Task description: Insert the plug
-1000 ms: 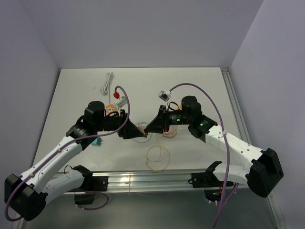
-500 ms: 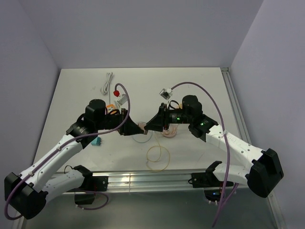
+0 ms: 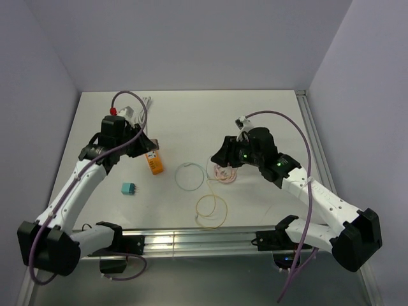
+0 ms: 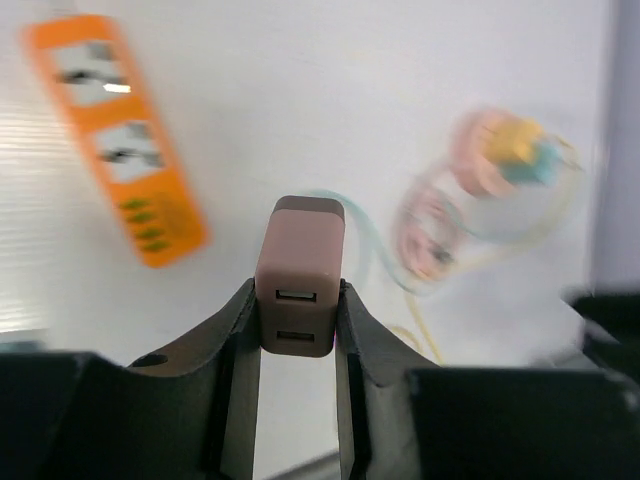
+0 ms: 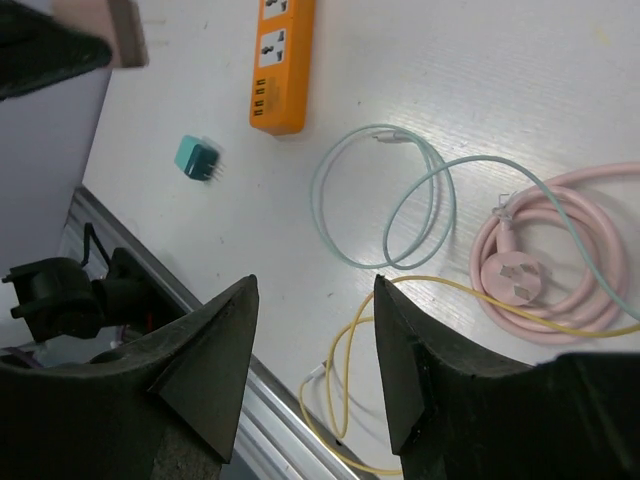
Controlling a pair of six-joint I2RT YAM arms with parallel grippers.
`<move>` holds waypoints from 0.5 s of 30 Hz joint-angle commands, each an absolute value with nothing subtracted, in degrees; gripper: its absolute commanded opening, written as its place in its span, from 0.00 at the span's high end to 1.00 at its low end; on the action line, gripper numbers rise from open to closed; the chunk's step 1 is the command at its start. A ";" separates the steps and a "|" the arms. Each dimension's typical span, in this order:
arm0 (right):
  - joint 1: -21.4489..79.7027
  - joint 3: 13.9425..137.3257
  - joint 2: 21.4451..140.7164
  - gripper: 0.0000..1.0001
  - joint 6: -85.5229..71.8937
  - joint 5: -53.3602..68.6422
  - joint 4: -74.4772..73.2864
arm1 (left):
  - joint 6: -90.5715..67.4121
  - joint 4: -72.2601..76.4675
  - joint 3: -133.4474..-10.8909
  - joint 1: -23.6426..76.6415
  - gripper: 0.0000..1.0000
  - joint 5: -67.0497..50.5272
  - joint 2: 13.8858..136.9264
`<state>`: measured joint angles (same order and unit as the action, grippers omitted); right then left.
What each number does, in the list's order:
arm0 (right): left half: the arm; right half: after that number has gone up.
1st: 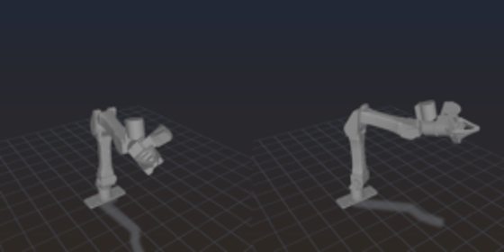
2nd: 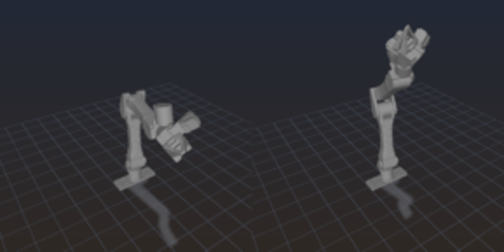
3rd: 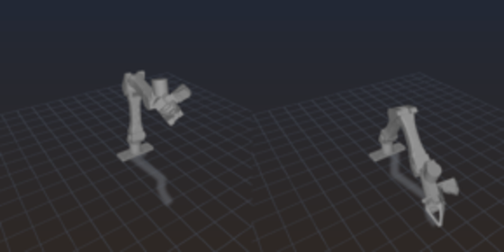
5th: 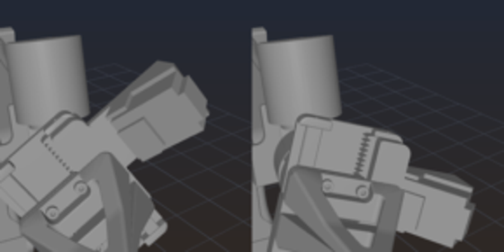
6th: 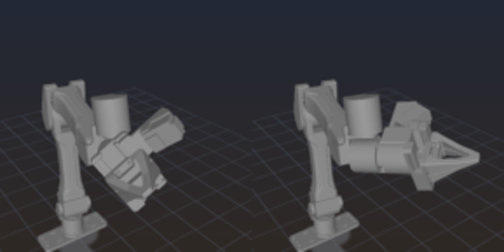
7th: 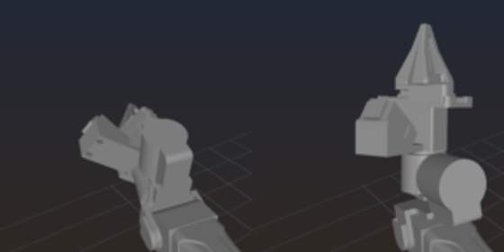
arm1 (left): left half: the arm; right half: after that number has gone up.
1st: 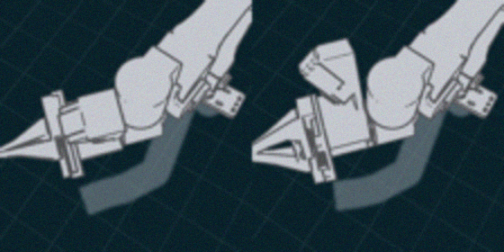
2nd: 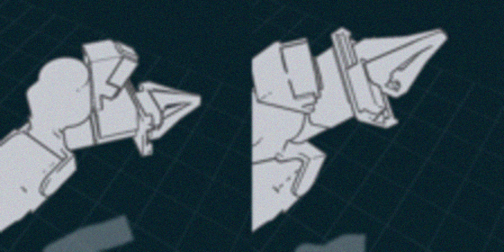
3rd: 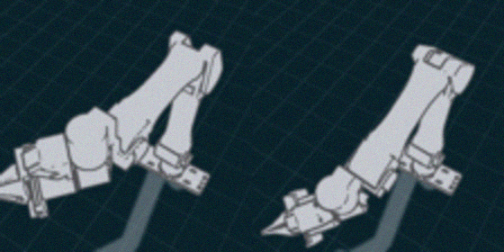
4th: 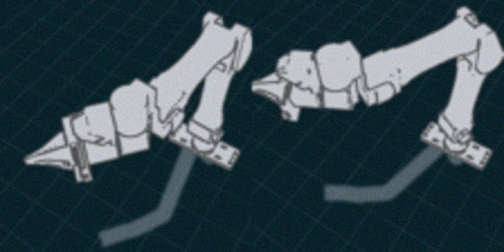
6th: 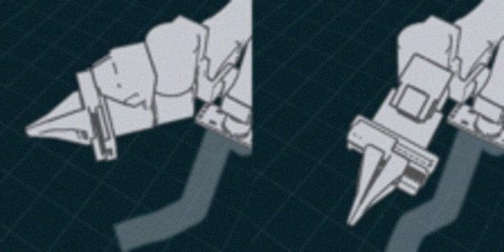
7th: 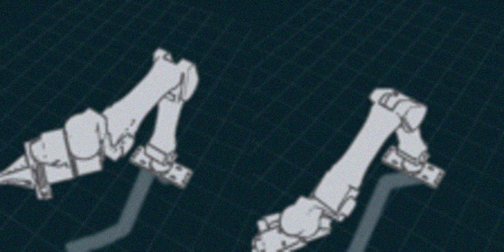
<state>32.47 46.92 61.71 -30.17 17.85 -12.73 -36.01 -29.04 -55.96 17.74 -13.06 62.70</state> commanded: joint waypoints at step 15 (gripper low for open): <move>32.43 44.39 58.10 0.44 -28.21 19.86 -11.16 | -32.34 -27.07 -65.29 9.67 1.00 -0.97 86.21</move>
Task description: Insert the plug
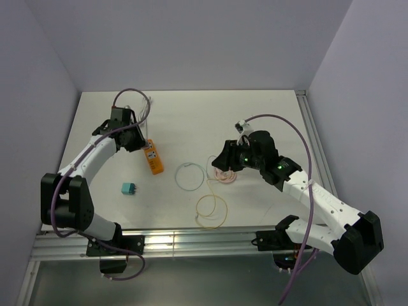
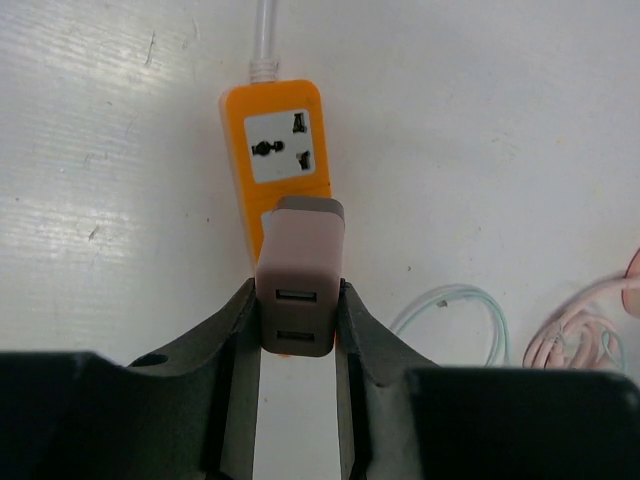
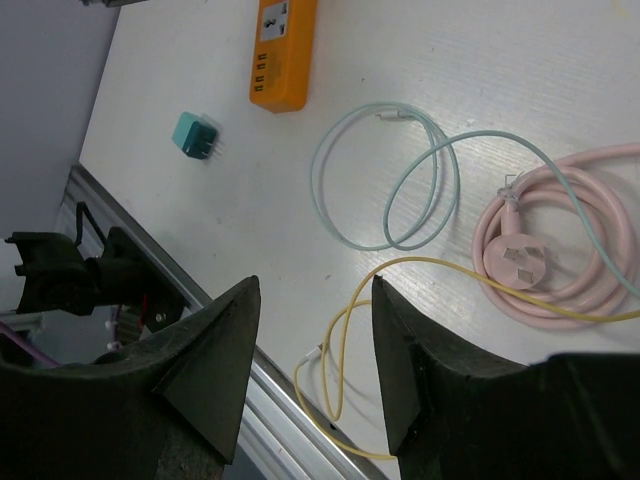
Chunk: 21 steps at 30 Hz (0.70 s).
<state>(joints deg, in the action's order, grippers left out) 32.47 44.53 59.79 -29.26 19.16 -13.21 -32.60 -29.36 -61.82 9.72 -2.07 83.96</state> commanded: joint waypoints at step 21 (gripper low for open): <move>32.43 44.47 59.32 0.45 -27.86 19.60 -10.99 | -30.32 -29.53 -72.68 9.67 1.00 -0.53 98.43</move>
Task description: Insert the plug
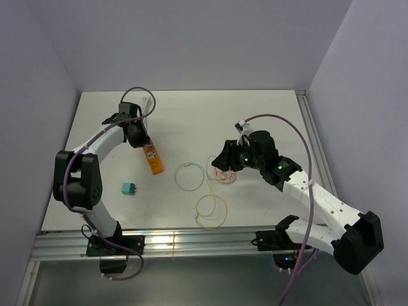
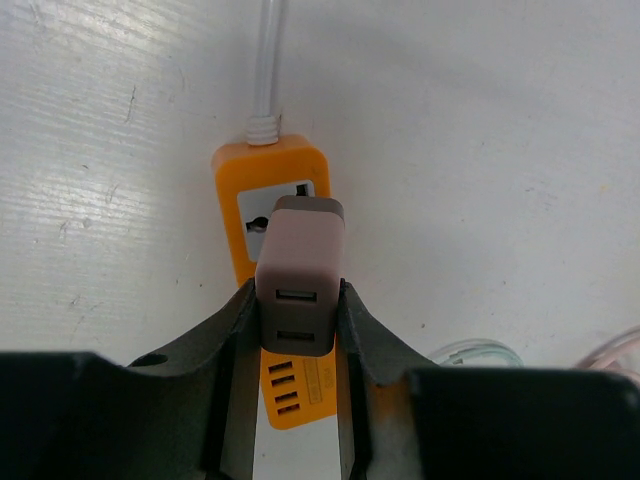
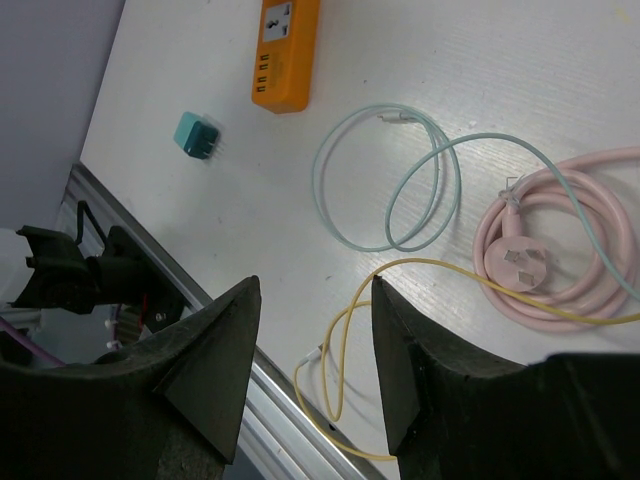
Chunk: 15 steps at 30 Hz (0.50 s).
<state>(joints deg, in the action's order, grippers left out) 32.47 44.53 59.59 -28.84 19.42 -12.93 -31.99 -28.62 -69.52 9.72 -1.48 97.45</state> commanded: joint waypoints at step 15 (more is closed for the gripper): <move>32.43 45.09 59.50 0.45 -27.77 18.90 -11.87 | -27.34 -37.26 -78.92 9.67 1.00 -0.26 104.76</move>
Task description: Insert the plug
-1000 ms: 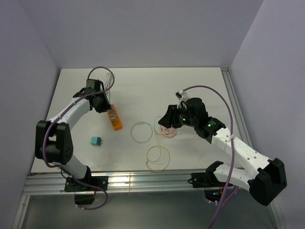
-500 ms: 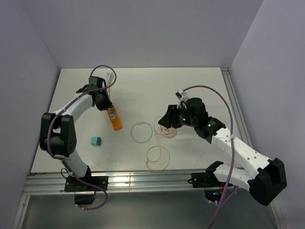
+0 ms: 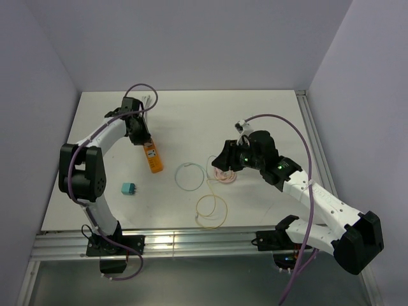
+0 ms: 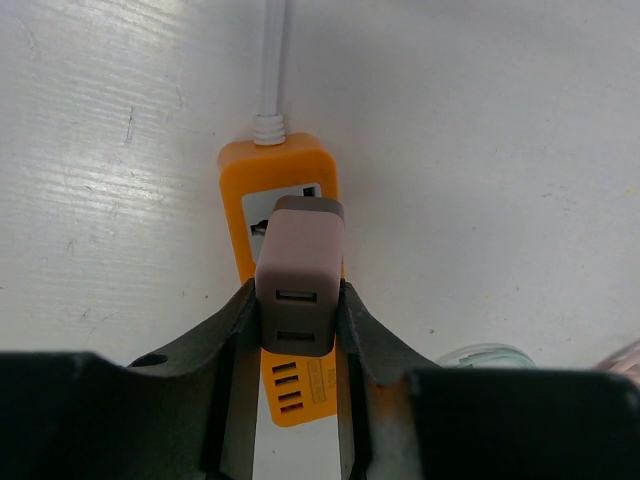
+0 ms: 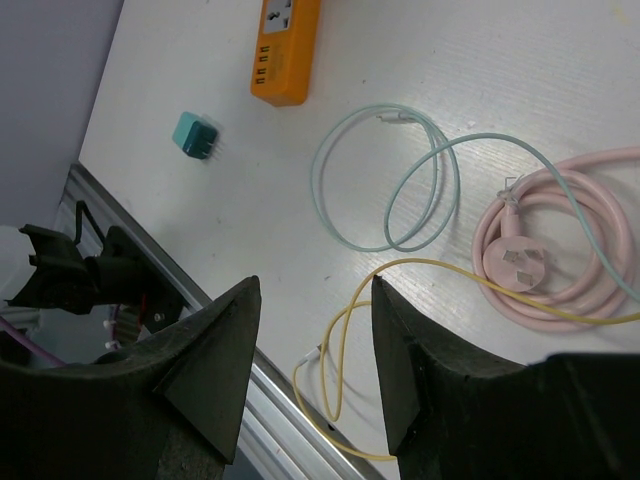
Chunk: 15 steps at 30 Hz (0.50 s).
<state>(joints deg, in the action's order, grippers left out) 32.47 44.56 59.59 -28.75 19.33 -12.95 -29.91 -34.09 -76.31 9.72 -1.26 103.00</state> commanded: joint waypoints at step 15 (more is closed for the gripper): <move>32.52 45.62 60.73 0.45 -28.04 19.42 -11.87 | -27.60 -47.11 -86.31 10.72 1.00 8.09 112.14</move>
<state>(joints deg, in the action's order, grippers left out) 32.47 44.56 60.47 -28.67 19.42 -12.99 -29.52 -43.05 -85.80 10.61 2.13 109.38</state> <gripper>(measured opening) 0.555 0.324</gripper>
